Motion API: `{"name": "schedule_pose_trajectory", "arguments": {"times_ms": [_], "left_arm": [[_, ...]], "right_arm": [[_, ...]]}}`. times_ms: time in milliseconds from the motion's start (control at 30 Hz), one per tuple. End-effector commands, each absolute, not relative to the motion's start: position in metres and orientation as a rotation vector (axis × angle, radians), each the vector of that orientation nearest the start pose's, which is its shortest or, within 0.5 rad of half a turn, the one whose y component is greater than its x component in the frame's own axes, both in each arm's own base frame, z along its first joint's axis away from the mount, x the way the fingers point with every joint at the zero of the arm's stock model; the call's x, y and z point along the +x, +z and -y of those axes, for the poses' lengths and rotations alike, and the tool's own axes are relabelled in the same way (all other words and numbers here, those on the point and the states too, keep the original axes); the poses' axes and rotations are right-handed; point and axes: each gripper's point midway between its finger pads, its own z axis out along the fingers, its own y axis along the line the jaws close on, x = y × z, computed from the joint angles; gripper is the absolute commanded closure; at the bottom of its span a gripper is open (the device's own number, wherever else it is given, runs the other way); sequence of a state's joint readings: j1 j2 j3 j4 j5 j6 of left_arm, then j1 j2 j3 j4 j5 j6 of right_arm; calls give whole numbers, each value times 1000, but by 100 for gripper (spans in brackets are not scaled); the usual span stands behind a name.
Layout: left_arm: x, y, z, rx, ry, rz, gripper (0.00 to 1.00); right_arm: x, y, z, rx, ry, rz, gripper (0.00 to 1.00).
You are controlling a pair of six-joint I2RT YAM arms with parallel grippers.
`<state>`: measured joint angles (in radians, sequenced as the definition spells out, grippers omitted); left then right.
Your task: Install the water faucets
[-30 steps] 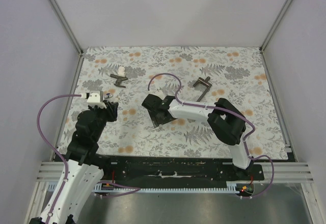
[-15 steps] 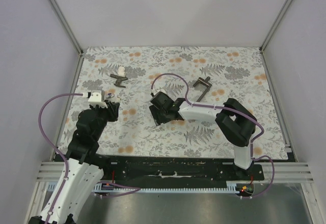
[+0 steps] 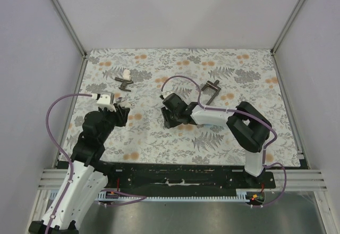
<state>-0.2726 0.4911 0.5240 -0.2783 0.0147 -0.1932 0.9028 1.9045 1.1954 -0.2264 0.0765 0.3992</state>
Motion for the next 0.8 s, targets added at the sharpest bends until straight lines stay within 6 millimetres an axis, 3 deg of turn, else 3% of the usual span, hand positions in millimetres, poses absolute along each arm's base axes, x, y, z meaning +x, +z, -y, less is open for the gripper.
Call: {"name": "schedule_pose_trajectory", "arguments": {"times_ms": [0, 167, 433, 567, 667, 767], "left_arm": [[255, 218, 92, 112, -398, -1788, 98], [253, 218, 94, 130, -405, -1816, 98], [252, 228, 98, 170, -411, -1831, 98], [252, 241, 104, 177, -456, -1807, 98], [261, 248, 98, 61, -454, -1805, 98], [262, 252, 103, 93, -468, -1802, 98]], "right_arm": [[273, 54, -364, -637, 612, -2438, 100], [262, 85, -374, -722, 867, -2341, 100], [273, 145, -374, -766, 1095, -2127, 100], [281, 173, -371, -853, 1072, -1936, 100], [284, 188, -364, -918, 1018, -1824, 100], [284, 210, -354, -931, 959, -1685, 100]]}}
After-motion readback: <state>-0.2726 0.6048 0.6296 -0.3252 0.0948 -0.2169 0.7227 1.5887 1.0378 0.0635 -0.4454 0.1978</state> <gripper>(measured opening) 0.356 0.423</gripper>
